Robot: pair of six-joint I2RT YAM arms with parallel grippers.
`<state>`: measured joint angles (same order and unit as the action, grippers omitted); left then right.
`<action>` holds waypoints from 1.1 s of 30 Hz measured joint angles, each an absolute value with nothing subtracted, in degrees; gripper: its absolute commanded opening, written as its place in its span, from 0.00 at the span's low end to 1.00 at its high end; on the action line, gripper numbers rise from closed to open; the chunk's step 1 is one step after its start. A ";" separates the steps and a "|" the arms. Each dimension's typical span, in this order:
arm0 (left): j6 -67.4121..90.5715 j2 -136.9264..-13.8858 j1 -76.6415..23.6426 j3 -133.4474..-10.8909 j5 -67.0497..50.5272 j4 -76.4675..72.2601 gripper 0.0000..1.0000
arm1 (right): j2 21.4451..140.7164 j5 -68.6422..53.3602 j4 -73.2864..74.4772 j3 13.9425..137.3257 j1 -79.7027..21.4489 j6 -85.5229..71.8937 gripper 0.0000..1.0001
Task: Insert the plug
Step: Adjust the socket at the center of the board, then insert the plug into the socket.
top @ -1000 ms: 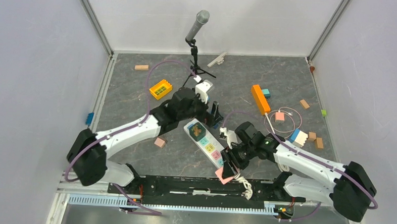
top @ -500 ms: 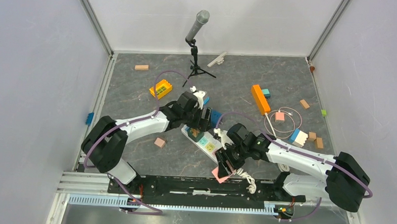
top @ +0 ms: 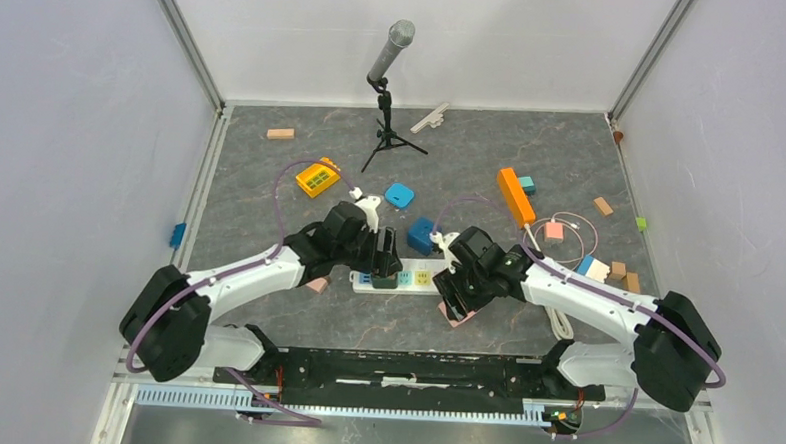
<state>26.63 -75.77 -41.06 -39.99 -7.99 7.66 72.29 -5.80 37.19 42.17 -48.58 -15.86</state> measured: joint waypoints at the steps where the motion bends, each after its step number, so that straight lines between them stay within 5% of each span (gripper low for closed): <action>1: 26.98 -74.94 -41.06 -39.44 -7.97 7.62 0.89 | 72.31 -5.30 37.76 42.65 -48.38 -15.38 0.00; 4: 27.42 -73.10 -41.06 -38.68 -7.60 7.64 1.00 | 72.31 -4.78 38.87 44.66 -48.14 -13.96 0.00; 19: 29.08 -53.56 -25.19 -36.38 -4.38 12.08 1.00 | 63.92 0.21 39.64 53.30 -40.34 -20.23 0.00; 33: 26.89 -50.61 -23.49 -37.06 -1.54 27.33 1.00 | 70.59 -20.95 38.83 56.75 -34.00 -21.50 0.00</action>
